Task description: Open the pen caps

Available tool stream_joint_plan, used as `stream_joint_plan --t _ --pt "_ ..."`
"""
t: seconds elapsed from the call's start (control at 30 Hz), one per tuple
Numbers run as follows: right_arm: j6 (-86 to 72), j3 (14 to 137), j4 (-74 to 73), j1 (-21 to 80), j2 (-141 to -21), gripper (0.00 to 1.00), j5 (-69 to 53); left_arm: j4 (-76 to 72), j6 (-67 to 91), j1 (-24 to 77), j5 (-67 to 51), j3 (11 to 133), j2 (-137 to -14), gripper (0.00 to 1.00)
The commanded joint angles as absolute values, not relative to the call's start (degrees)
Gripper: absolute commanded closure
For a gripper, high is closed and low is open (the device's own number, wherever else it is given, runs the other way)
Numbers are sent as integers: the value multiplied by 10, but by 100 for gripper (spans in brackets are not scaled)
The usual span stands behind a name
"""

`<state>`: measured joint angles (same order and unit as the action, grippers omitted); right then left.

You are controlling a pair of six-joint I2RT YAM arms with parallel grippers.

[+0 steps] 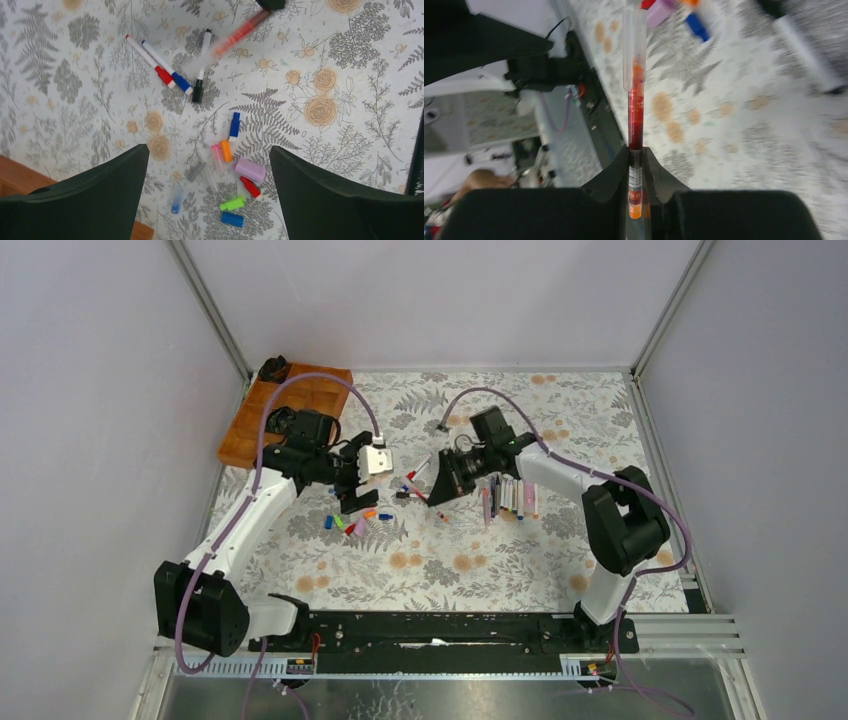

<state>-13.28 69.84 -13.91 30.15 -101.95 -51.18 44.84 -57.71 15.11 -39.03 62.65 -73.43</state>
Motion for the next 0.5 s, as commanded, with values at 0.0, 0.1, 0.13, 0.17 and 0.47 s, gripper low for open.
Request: stream_joint_plan --t 0.0,0.1,0.13,0.17,0.47 --pt "-183 707 -173 357 -1002 100 -621 471 -678 174 -424 632 -743 2" --pt "-195 719 -185 379 -1022 100 -630 503 -717 200 -423 628 -752 2" --pt "-203 722 -180 381 -1025 100 -633 513 -730 211 -419 624 -752 2" --pt "-209 725 -177 383 -1032 100 -638 520 -738 224 -412 619 -752 5" --pt "-248 750 -140 383 -1059 100 -666 515 -745 278 -353 588 -750 31"
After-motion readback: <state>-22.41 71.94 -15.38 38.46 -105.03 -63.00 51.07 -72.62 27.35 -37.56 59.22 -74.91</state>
